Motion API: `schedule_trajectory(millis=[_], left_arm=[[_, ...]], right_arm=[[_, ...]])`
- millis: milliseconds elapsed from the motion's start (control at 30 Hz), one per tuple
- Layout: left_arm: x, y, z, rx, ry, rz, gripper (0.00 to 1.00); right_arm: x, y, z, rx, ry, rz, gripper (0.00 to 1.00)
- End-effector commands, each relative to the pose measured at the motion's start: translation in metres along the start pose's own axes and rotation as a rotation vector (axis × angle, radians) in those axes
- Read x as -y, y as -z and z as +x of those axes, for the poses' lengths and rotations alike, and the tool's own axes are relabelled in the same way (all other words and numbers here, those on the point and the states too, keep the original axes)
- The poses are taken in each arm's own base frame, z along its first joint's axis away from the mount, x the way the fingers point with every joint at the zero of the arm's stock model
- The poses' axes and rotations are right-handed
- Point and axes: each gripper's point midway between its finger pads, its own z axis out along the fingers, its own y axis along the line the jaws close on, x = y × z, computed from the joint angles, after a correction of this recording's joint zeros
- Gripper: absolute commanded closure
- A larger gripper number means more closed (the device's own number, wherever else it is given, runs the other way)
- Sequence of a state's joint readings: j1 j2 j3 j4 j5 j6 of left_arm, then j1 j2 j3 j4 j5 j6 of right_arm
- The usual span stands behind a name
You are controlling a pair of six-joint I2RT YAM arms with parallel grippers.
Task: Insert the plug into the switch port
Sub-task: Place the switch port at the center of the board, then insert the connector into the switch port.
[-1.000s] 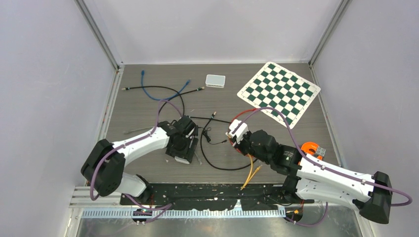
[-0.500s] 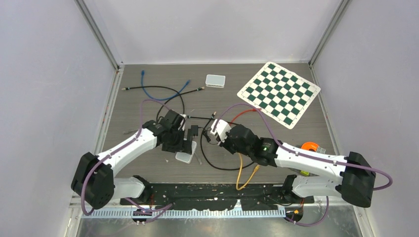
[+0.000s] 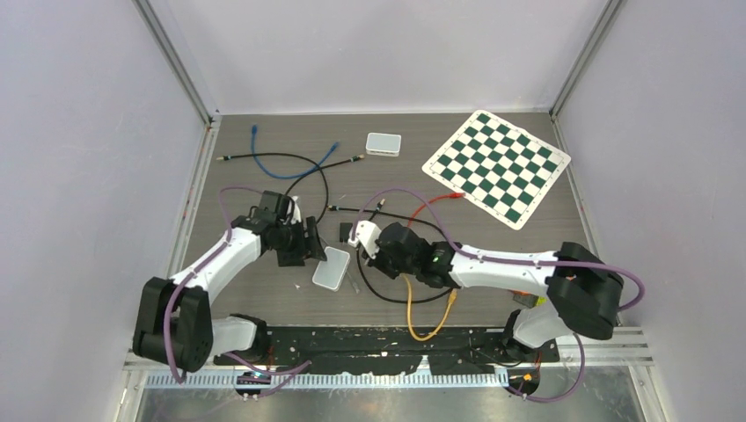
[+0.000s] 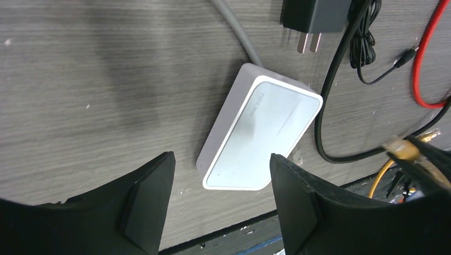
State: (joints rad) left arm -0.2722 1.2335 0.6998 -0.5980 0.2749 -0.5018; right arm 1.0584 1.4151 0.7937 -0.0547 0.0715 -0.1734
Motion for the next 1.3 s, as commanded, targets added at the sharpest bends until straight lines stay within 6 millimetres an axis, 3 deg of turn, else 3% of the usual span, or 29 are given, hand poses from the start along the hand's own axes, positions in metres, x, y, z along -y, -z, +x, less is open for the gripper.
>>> schedule_trajectory(millis=[0, 333, 833, 1100, 1267], left_arm=[[0.012, -0.013, -0.014, -0.005, -0.001, 0.086, 0.34], [0.006, -0.034, -0.014, -0.042, 0.024, 0.082, 0.44], [0.002, -0.041, -0.014, -0.055, 0.022, 0.071, 0.48], [0.004, -0.041, -0.020, -0.042, 0.025, 0.068, 0.44], [0.003, -0.040, -0.024, -0.026, 0.026, 0.050, 0.32]], right_arm=[[-0.009, -0.015, -0.034, 0.110, 0.023, -0.022, 0.95], [-0.018, -0.055, -0.018, 0.099, 0.029, -0.026, 0.95], [-0.018, -0.075, -0.015, 0.114, 0.051, -0.018, 0.95], [-0.023, -0.078, -0.014, 0.133, 0.063, -0.040, 0.95], [-0.026, -0.077, -0.016, 0.155, 0.087, -0.056, 0.95]])
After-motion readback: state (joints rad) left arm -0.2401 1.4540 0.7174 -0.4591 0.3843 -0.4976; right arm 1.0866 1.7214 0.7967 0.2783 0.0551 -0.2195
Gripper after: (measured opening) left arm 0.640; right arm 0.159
